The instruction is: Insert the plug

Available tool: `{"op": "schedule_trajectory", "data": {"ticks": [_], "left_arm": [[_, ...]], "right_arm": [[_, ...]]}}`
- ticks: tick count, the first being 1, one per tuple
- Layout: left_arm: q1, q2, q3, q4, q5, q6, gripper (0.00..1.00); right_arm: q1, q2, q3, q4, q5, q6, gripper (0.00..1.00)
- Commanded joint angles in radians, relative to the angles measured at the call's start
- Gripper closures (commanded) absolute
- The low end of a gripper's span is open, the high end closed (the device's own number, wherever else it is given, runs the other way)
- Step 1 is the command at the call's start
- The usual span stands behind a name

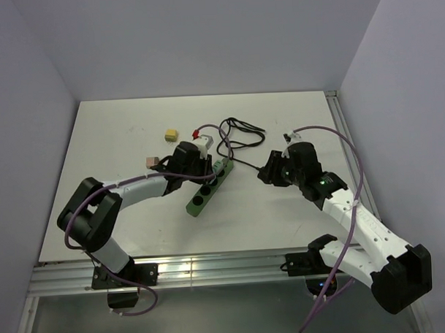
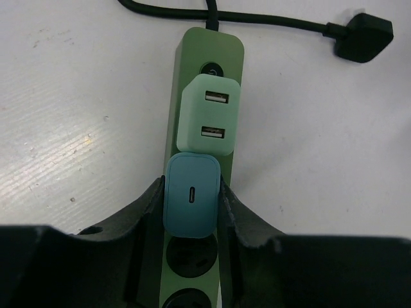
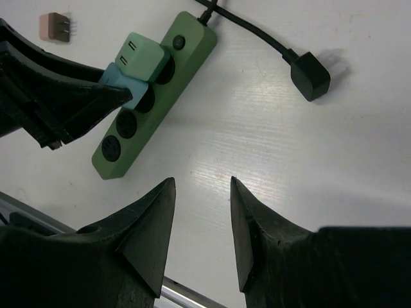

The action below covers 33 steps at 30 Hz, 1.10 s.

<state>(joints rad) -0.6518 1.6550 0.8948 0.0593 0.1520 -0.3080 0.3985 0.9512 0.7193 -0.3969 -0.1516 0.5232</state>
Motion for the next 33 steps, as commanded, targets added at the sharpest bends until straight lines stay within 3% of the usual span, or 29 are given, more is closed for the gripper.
{"op": "schedule_trajectory", "data": {"ticks": [1, 6, 12, 21, 29, 33], "left_arm": [[-0.137, 0.127, -0.076, -0.082, -0.083, -0.232, 1.0], [-0.18, 0.178, -0.097, -0.069, -0.147, -0.315, 1.0], [-0.268, 0.21, -0.194, 0.068, -0.324, -0.437, 1.0], [-0.43, 0.361, -0.174, 0.019, -0.544, -0.578, 1.0], [-0.48, 0.35, -0.295, 0.128, -0.556, -0.701, 1.0], [-0.538, 0.419, -0.252, 0.094, -0.578, -0.72, 1.0]], "right_arm": [[-0.003, -0.008, -0.021, 0.024, -0.014, 0.006, 0.53], [0.0, -0.014, -0.026, 0.023, -0.025, 0.011, 0.53], [-0.001, -0.048, -0.038, 0.007, -0.011, 0.009, 0.53], [0.005, -0.049, -0.041, 0.001, -0.023, 0.014, 0.53], [0.007, -0.065, -0.047, 0.001, -0.026, 0.017, 0.53], [0.01, -0.062, -0.057, 0.012, -0.032, 0.023, 0.53]]}}
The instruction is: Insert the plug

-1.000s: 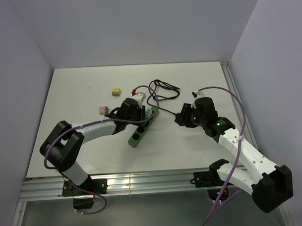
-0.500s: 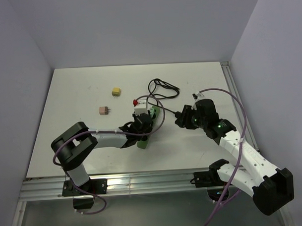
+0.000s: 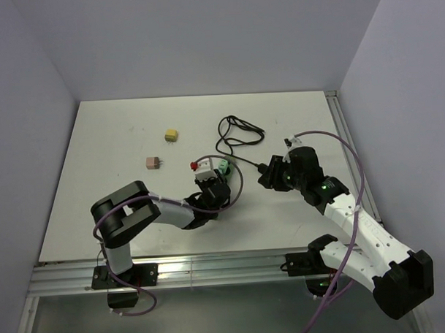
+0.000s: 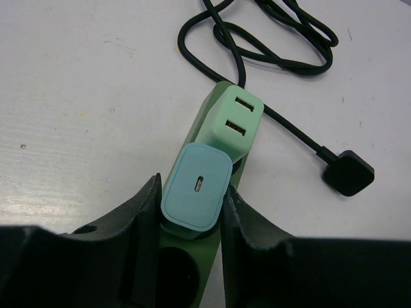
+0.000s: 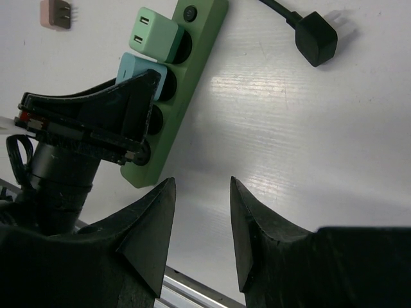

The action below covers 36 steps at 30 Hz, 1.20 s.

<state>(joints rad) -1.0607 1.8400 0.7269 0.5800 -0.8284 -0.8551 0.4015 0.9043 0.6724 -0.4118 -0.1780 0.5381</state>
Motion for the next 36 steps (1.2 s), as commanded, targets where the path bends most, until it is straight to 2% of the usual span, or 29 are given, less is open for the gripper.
{"op": "schedule_trajectory", "data": {"ticks": [1, 5, 8, 12, 15, 20, 23, 25, 26, 28, 29, 33, 34, 36], "left_arm": [[-0.142, 0.246, -0.074, -0.433, 0.402, -0.173, 1.0], [-0.154, 0.281, -0.054, -0.422, 0.429, -0.15, 1.0], [-0.154, 0.306, 0.006, -0.483, 0.443, -0.087, 1.0], [-0.15, 0.279, -0.003, -0.44, 0.527, -0.007, 1.0], [-0.147, 0.274, 0.017, -0.477, 0.551, 0.045, 1.0], [-0.157, 0.3, 0.063, -0.569, 0.517, 0.061, 1.0], [-0.159, 0.221, 0.013, -0.537, 0.505, 0.031, 1.0], [-0.159, 0.19, 0.011, -0.546, 0.494, 0.034, 0.89], [-0.159, 0.165, 0.022, -0.552, 0.492, 0.044, 0.74], [-0.157, 0.14, 0.034, -0.577, 0.479, 0.057, 0.65], [-0.156, 0.115, 0.045, -0.577, 0.463, 0.059, 0.57], [-0.15, 0.021, 0.058, -0.651, 0.402, 0.047, 0.44], [-0.148, 0.001, 0.06, -0.681, 0.385, 0.044, 0.22], [-0.14, -0.07, 0.075, -0.721, 0.335, 0.033, 0.2]], "right_arm": [[0.007, -0.015, -0.01, 0.025, -0.006, 0.008, 0.53], [0.01, -0.036, -0.007, 0.004, 0.006, -0.001, 0.53], [0.008, -0.051, -0.008, -0.004, 0.012, -0.001, 0.53], [0.008, -0.062, -0.013, -0.009, 0.011, 0.002, 0.53], [0.01, -0.07, -0.019, -0.01, 0.015, 0.002, 0.53], [0.008, -0.071, -0.031, 0.007, -0.003, 0.008, 0.53], [0.008, -0.071, -0.033, 0.004, 0.0, 0.002, 0.53], [0.01, -0.077, -0.031, 0.001, 0.003, 0.0, 0.53], [0.008, -0.077, -0.031, 0.001, 0.003, -0.001, 0.53], [0.008, -0.077, -0.027, -0.001, 0.003, -0.001, 0.53], [0.007, -0.076, -0.025, -0.004, 0.003, -0.003, 0.53], [0.008, -0.079, -0.019, -0.013, 0.009, -0.009, 0.53], [0.008, -0.082, -0.019, -0.016, 0.015, -0.01, 0.53], [0.008, -0.081, -0.017, -0.021, 0.02, -0.013, 0.53]]}}
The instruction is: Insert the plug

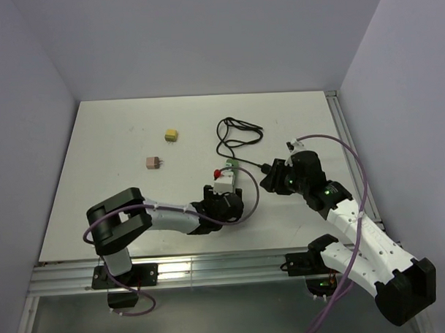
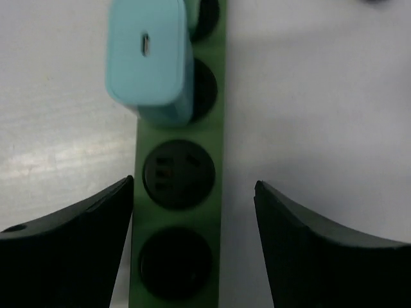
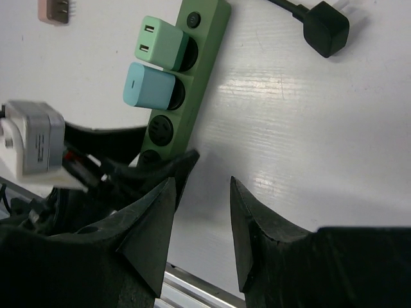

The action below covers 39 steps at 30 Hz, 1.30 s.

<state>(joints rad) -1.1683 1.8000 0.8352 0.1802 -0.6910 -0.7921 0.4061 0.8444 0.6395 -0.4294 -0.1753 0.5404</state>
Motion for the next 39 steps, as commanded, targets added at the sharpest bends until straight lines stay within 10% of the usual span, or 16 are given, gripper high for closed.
{"op": "schedule_trajectory", "data": {"ticks": [1, 2, 10, 20, 23, 30, 39], "left_arm": [[-0.027, -0.057, -0.03, -0.338, 0.176, -0.033, 0.2], [-0.024, -0.118, -0.024, -0.381, 0.147, -0.056, 0.01], [-0.002, -0.476, -0.013, -0.568, -0.053, -0.176, 0.0], [0.137, -0.663, -0.103, -0.335, 0.284, 0.089, 0.12], [0.147, -0.64, -0.102, -0.291, 0.32, 0.117, 0.32], [0.197, -0.487, -0.03, -0.222, 0.441, 0.156, 0.08], [0.262, -0.297, 0.117, -0.252, 0.489, 0.177, 0.15]], "right_arm": [[0.003, -0.018, 0.019, -0.005, 0.02, -0.019, 0.53], [0.003, -0.018, 0.019, -0.005, 0.022, -0.019, 0.53], [0.003, 0.007, 0.019, 0.018, 0.016, -0.016, 0.53], [0.005, 0.035, 0.014, 0.041, 0.003, -0.014, 0.53], [0.004, 0.03, 0.015, 0.029, 0.011, -0.019, 0.53], [0.004, 0.015, 0.019, 0.006, 0.022, -0.026, 0.54], [0.003, -0.007, 0.02, -0.017, 0.042, -0.039, 0.54]]}}
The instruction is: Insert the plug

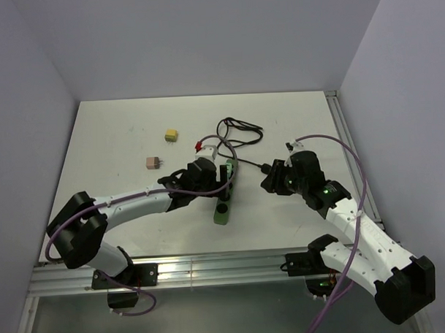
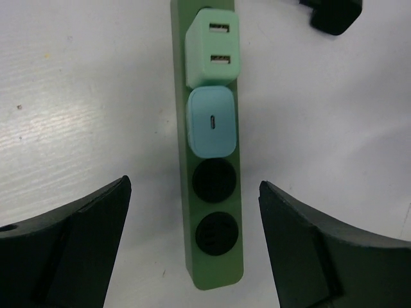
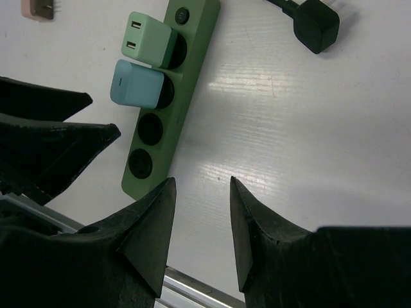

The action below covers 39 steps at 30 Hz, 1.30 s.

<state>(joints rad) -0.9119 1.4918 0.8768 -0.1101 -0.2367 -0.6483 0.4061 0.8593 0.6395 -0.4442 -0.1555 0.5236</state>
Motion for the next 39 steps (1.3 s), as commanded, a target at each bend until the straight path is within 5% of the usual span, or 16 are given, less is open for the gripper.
{"op": "schedule_trajectory", "data": {"ticks": [1, 25, 29, 31, 39], "left_arm": [[0.008, 0.037, 0.089, 0.029, 0.033, 0.039, 0.16], [0.034, 0.251, 0.249, -0.06, -0.033, 0.105, 0.48], [0.012, 0.277, 0.274, -0.091, -0.076, 0.121, 0.7], [-0.002, 0.303, 0.303, -0.124, -0.11, 0.13, 0.99], [-0.07, 0.372, 0.277, -0.142, -0.148, 0.102, 1.0]], "right_arm": [[0.003, -0.02, 0.02, -0.004, 0.024, -0.023, 0.54], [0.003, -0.008, 0.035, -0.011, 0.025, -0.028, 0.54], [0.005, -0.008, 0.031, -0.007, 0.025, -0.025, 0.54], [0.005, -0.008, 0.026, -0.005, 0.022, -0.025, 0.54], [0.005, -0.019, 0.019, -0.004, 0.024, -0.025, 0.54]]}}
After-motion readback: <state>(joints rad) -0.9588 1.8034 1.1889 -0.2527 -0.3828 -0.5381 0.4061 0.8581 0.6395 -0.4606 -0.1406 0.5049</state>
